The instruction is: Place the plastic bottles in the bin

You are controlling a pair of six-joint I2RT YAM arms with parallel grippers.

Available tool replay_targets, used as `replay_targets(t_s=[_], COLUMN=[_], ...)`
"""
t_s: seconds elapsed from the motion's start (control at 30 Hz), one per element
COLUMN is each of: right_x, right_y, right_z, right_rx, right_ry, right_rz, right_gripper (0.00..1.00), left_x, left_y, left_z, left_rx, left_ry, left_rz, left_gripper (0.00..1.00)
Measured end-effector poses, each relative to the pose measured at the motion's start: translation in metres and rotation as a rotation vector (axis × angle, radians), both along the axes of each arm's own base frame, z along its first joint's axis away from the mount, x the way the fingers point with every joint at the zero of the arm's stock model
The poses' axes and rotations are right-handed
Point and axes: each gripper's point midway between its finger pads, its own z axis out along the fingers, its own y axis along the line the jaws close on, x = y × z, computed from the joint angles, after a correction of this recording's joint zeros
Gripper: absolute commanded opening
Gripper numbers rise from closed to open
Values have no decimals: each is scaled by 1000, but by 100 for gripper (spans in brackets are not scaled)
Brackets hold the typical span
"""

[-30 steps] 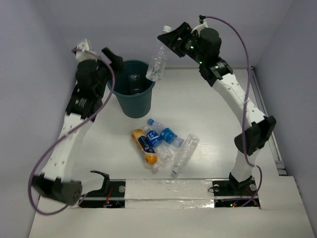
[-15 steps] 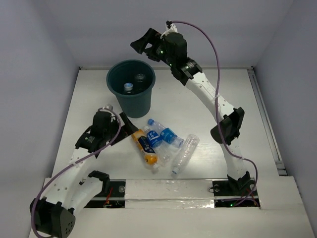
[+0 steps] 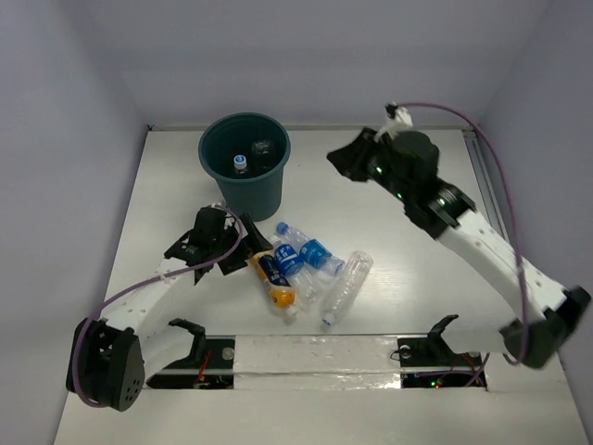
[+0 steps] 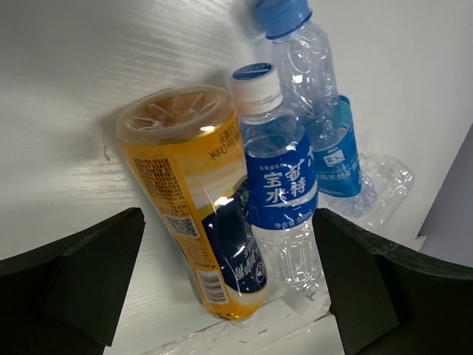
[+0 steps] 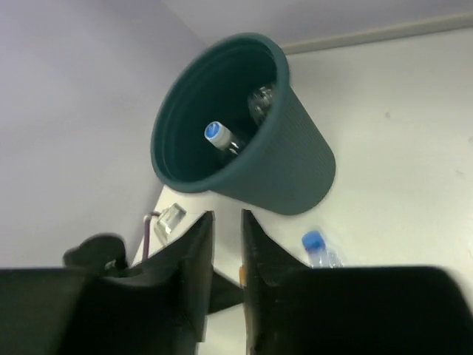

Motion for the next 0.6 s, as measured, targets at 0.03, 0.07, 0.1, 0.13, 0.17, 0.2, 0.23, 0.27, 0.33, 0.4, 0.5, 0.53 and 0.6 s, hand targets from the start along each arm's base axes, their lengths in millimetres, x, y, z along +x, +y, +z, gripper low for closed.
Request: replay_targets(t_s=[0.03,0.07,0.1,0.13,0.17,0.2,0.23,0.27,0.33,0.4,0.5,0.53,0.6], right_x=[-16,-29,-41,-50,-62,-67,-76,-83,-98,-112,-121,-120,-118], right_y=[-14,-26,-37,-46,-57,-61,-68,-73,-83,-93,-100,-100,-101], right_z=[-7,-23,-41,-62,-93,-108,-132,-160,-206,-239,-260,-263,-271], right_rx=[0,-11,-25,-50,-84,-102,-121,-151,-208,-252,-280,-283,-299], right_ry=[3,19,50,81,140,174,226,294,405,497,563,574,597], right_rz=[-9,-20,-33,-43,-55,-60,-70,-80,-95,-111,-132,-141,-160], right_gripper=[45,68,77,84,93,96,98,100,100,100,100,100,100], left_x=[0,-1,-1,-2,-2,-2,-1,-1,1,2,0,-1,0], left_y=[-1,-1,-2,-2,-2,-1,-1,0,1,5,11,12,14], left_z=[-4,-7,-12,-16,-19,-23,-26,-30,-37,-45,-57,-60,-59], left_rx=[6,9,21,31,41,54,68,81,112,147,189,199,207], left_ry=[10,15,28,38,45,51,53,58,62,67,80,84,72], left_rz=[-1,-1,0,2,3,7,13,17,30,43,61,63,74], left_gripper=[96,95,95,94,93,91,89,85,81,77,71,69,66])
